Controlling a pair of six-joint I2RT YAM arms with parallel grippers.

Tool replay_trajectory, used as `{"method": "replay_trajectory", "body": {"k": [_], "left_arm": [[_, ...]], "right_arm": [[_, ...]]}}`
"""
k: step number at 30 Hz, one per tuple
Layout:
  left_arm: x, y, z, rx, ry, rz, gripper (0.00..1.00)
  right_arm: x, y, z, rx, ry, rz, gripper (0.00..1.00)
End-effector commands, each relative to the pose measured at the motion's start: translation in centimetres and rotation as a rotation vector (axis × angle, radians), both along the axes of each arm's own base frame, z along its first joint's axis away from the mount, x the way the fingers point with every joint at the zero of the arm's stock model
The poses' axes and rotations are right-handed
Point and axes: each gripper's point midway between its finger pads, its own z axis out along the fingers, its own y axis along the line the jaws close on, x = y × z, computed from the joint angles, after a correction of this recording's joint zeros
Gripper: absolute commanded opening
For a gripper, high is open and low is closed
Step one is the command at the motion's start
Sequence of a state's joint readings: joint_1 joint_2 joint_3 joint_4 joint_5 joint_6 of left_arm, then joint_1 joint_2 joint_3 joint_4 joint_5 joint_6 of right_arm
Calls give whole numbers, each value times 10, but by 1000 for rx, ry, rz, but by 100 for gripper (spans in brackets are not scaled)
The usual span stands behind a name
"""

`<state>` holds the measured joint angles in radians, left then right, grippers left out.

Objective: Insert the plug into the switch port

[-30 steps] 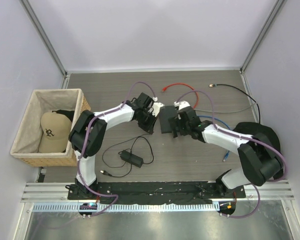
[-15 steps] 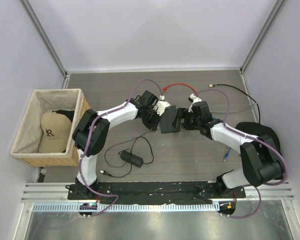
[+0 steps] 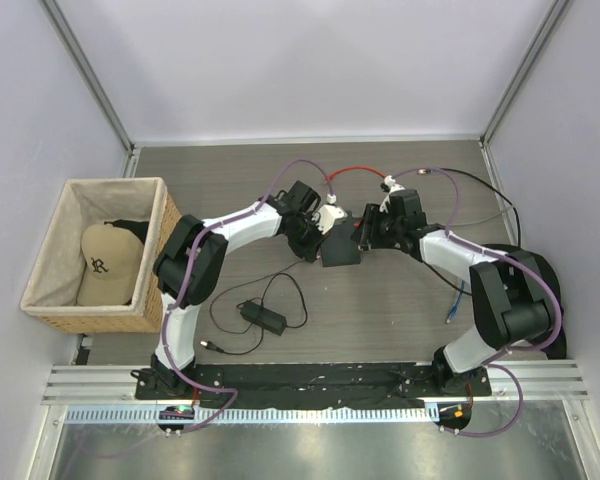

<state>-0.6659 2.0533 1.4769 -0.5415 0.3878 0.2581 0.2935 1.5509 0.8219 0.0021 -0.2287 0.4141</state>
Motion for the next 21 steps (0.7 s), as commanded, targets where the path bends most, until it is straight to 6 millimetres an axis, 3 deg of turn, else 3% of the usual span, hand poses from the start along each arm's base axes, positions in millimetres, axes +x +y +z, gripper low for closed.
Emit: {"method": "replay_trajectory", "body": {"k": [1,11,21], "left_arm": [[5,-11,17,-36,-40,-54,0],[2,-19,21,-65,-38,-86,0],[-1,-26,19,-65,-39,-107,0]], "right_arm": [[22,8,22,30,-78,45,45],[31,14,6,24,-29,92,40],[35,8,-10,-10,-9,96,39]]}}
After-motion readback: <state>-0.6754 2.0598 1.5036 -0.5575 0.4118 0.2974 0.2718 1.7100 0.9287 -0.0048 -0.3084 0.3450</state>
